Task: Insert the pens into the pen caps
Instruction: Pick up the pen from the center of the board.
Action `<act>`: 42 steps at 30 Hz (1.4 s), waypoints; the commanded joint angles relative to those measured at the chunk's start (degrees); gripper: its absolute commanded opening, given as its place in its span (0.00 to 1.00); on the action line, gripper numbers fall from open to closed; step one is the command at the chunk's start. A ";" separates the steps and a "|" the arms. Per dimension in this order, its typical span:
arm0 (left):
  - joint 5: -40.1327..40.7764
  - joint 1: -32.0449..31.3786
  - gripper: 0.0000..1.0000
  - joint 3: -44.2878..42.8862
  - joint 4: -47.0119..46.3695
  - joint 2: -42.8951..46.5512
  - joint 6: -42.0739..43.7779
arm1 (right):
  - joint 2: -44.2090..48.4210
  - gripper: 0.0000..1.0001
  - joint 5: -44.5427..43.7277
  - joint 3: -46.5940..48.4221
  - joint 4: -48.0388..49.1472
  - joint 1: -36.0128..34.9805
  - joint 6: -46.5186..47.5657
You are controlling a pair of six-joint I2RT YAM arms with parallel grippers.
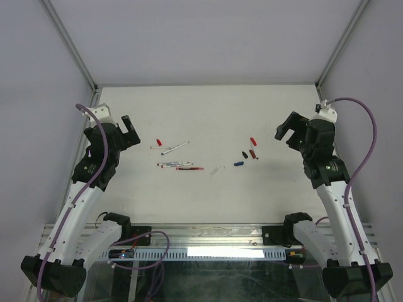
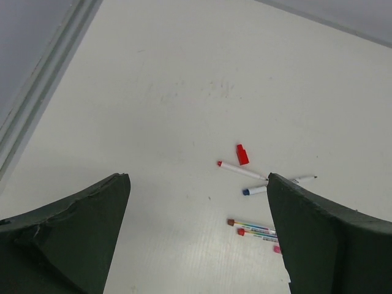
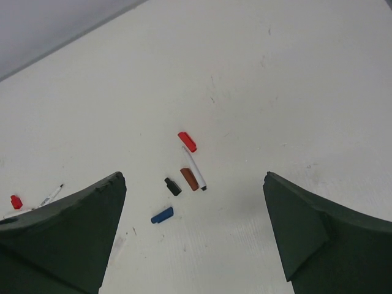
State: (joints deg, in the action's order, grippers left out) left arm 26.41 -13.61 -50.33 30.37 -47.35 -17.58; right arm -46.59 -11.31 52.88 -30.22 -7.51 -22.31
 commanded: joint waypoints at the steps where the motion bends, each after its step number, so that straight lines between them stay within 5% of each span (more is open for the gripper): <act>1: -7.17 -0.99 0.99 -3.98 0.81 -1.29 -2.18 | -2.03 0.97 5.24 3.93 -2.28 0.28 1.28; 13: -14.90 -1.67 0.99 -3.41 5.49 -0.68 -8.01 | -12.75 0.91 24.36 7.47 -7.67 -1.07 7.88; 24: -18.36 -1.85 0.99 -1.13 7.22 3.50 -9.21 | -23.16 0.85 22.19 10.16 -7.78 -13.19 11.12; 29: -20.71 -1.93 0.99 -0.24 6.83 4.64 -6.95 | -26.03 0.84 19.93 10.21 -2.73 -19.73 10.58; 36: -22.12 -1.91 0.99 3.94 2.54 9.27 -5.78 | -24.75 0.83 23.37 1.71 20.58 -28.74 9.83; 42: -22.66 -2.00 0.99 5.45 -1.00 8.26 -4.45 | -31.63 0.82 32.08 3.90 23.75 -32.94 21.99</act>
State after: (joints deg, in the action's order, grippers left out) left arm 5.69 -15.07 -45.52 35.18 -38.57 -23.86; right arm -74.41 14.00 53.49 -14.20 -38.72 -8.93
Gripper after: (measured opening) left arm 0.990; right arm 0.826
